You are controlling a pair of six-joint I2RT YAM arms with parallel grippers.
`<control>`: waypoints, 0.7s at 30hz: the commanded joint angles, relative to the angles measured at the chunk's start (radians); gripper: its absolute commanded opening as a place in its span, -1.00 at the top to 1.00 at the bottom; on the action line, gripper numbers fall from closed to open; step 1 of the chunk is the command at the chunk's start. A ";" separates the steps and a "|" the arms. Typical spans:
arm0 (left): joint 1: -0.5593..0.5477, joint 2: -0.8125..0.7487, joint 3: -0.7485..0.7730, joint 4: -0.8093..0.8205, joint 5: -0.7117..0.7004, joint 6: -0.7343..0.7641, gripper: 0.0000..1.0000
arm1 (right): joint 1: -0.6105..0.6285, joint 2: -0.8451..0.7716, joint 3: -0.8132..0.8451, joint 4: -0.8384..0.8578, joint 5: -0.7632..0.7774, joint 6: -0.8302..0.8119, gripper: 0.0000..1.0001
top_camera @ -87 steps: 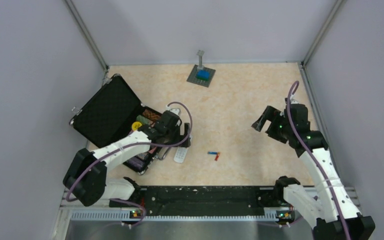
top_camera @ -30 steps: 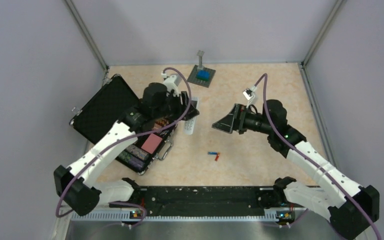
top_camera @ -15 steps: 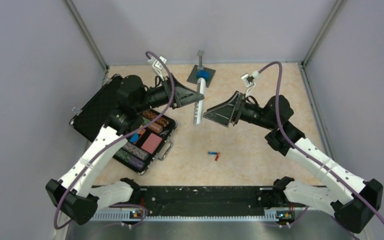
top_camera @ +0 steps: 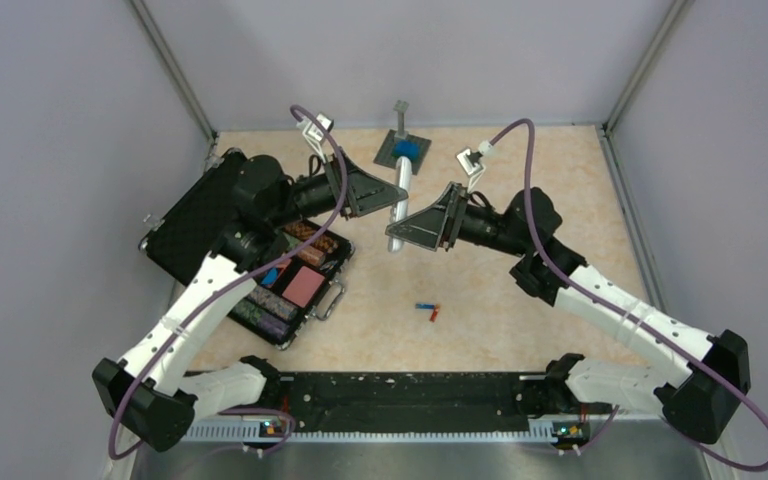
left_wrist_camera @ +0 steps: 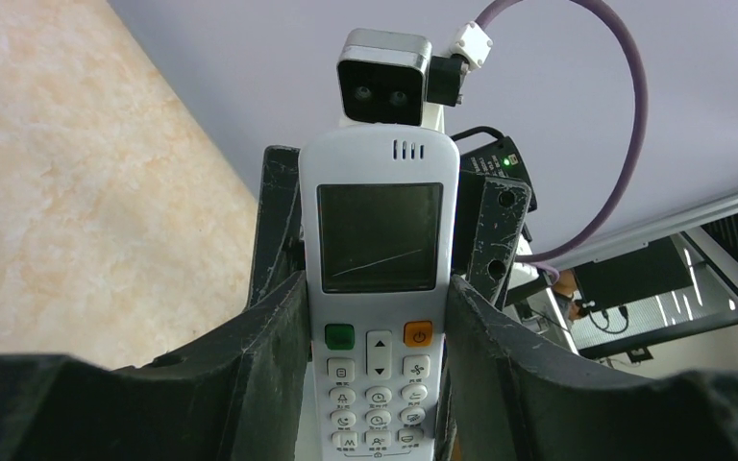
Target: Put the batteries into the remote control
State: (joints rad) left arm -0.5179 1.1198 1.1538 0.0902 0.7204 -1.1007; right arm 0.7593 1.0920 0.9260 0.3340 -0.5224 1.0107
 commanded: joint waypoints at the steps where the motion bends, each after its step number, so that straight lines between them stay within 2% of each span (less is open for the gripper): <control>1: 0.004 -0.040 0.026 -0.003 -0.030 0.052 0.46 | 0.021 0.008 0.041 0.068 0.026 0.052 -0.64; 9: 0.004 -0.043 0.018 -0.019 -0.047 0.066 0.42 | 0.036 0.024 0.051 0.079 0.024 0.053 0.03; 13: 0.004 -0.045 0.019 -0.050 -0.063 0.088 0.32 | 0.040 0.026 0.054 0.065 0.027 0.041 0.41; 16: 0.004 -0.043 0.037 -0.118 -0.081 0.104 0.11 | 0.044 0.025 0.066 0.027 0.016 -0.002 0.62; 21: 0.003 -0.046 0.129 -0.371 -0.136 0.219 -0.39 | 0.049 0.014 0.099 -0.160 0.072 -0.137 0.67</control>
State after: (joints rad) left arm -0.5156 1.1015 1.1877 -0.1059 0.6510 -0.9867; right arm 0.7959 1.1152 0.9466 0.2924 -0.4995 1.0107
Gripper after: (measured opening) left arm 0.640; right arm 0.476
